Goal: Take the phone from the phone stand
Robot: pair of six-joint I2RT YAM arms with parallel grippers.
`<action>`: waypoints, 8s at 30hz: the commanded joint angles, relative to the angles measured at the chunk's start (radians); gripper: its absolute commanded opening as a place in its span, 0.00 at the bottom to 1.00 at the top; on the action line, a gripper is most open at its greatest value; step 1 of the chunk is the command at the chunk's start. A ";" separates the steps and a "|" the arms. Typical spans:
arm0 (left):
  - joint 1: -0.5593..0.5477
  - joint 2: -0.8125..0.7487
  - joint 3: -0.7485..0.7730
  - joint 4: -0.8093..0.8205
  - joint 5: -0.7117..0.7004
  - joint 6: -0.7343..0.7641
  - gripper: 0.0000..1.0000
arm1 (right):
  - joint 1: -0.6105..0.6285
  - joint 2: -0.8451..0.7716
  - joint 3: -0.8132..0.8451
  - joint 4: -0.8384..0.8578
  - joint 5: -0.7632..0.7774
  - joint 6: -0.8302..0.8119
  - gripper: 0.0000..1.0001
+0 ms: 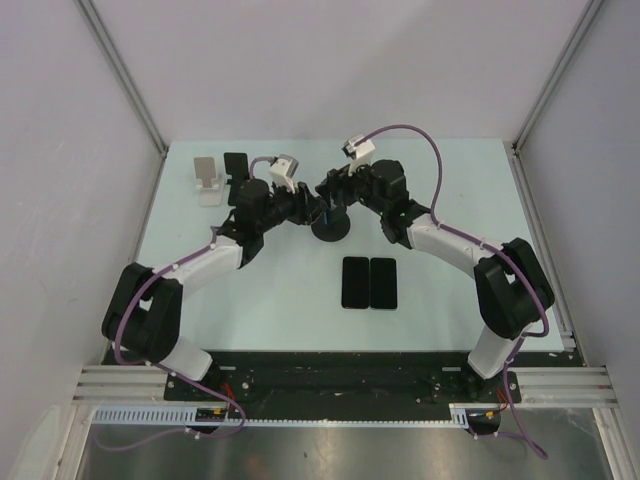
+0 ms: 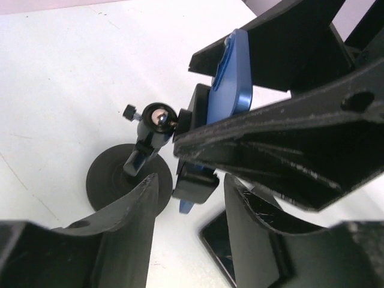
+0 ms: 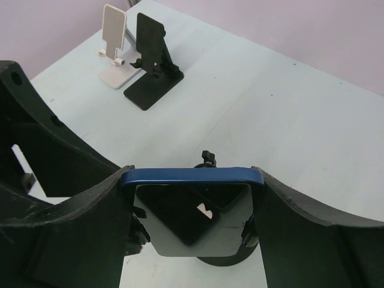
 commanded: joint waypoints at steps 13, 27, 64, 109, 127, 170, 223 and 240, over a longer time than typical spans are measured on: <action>0.020 -0.046 -0.022 -0.003 0.062 0.159 0.72 | -0.018 -0.038 -0.019 -0.039 -0.086 0.018 0.00; 0.004 0.039 0.064 -0.011 0.047 0.162 0.60 | -0.017 -0.034 -0.019 -0.043 -0.086 0.018 0.00; 0.130 0.034 0.084 -0.015 0.228 -0.020 0.00 | -0.187 -0.052 -0.019 -0.136 -0.262 -0.032 0.00; -0.051 0.025 0.084 -0.072 -0.133 0.195 0.00 | -0.064 -0.060 -0.019 -0.188 -0.029 -0.104 0.00; 0.127 -0.001 0.085 -0.067 0.189 0.031 0.00 | -0.178 -0.072 -0.024 -0.246 -0.260 -0.133 0.00; -0.088 -0.320 -0.180 -0.182 -0.189 0.262 0.58 | 0.049 -0.143 -0.016 -0.171 -0.302 -0.003 0.00; -0.167 -0.544 -0.329 -0.187 -0.274 0.124 0.52 | 0.171 -0.075 -0.046 -0.149 -0.156 0.005 0.00; -0.178 -0.475 -0.293 -0.244 -0.386 0.191 0.70 | 0.189 -0.093 -0.046 -0.175 -0.136 -0.026 0.00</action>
